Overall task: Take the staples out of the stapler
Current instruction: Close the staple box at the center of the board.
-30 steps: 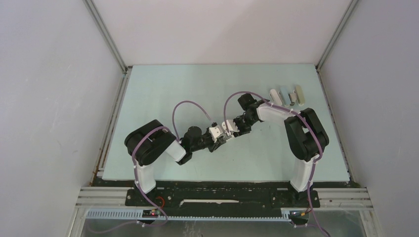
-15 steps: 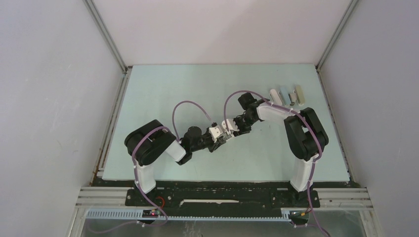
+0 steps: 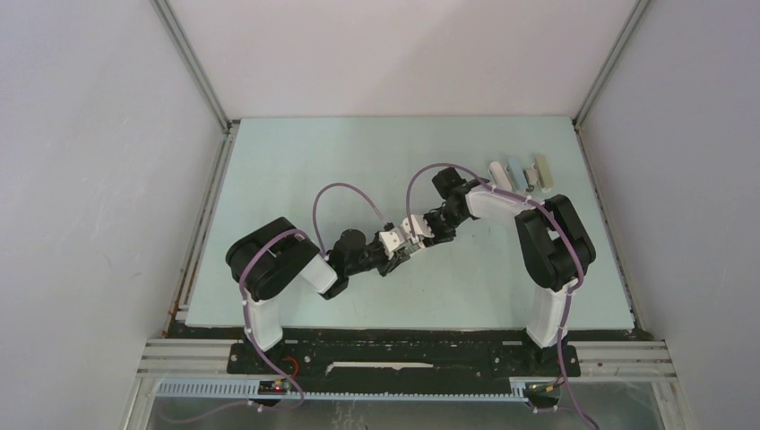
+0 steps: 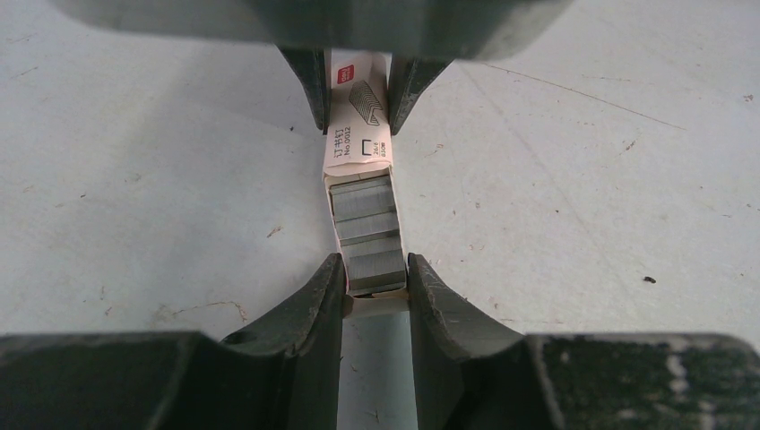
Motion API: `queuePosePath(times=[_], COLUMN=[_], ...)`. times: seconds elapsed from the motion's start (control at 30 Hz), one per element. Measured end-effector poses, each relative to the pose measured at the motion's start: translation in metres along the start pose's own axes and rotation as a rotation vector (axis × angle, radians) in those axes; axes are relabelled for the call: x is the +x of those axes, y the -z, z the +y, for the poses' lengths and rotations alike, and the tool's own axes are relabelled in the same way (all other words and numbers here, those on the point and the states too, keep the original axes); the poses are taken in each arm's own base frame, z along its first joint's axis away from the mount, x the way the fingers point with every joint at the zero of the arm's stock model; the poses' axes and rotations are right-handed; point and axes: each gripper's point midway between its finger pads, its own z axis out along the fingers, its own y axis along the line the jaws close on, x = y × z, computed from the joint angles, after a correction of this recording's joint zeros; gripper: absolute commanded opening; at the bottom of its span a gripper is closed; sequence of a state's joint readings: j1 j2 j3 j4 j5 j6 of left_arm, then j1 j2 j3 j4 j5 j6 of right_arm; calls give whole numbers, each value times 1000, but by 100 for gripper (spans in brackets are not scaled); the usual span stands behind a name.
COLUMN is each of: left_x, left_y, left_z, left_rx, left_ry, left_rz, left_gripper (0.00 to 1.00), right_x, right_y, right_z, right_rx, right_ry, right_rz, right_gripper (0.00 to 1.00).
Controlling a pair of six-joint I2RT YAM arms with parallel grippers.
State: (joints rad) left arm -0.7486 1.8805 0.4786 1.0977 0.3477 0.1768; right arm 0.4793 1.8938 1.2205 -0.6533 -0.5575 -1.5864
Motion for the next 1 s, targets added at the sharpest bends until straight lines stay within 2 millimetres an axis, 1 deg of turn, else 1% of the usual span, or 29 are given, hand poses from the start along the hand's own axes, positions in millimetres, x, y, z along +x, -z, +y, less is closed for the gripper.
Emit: queuePosePath(times=[0.63, 1.0], left_x=[0, 0], left_y=[0, 1], left_z=[0, -5], left_rx=[4, 34], left_ry=[-26, -40], left_rz=[2, 4], left_gripper=[29, 29], right_x=[-5, -8], right_y=[-2, -2], right_z=[2, 9], right_rx=[-30, -70], right_ry=[56, 129], right_rz=[-3, -10], right_gripper=[40, 40])
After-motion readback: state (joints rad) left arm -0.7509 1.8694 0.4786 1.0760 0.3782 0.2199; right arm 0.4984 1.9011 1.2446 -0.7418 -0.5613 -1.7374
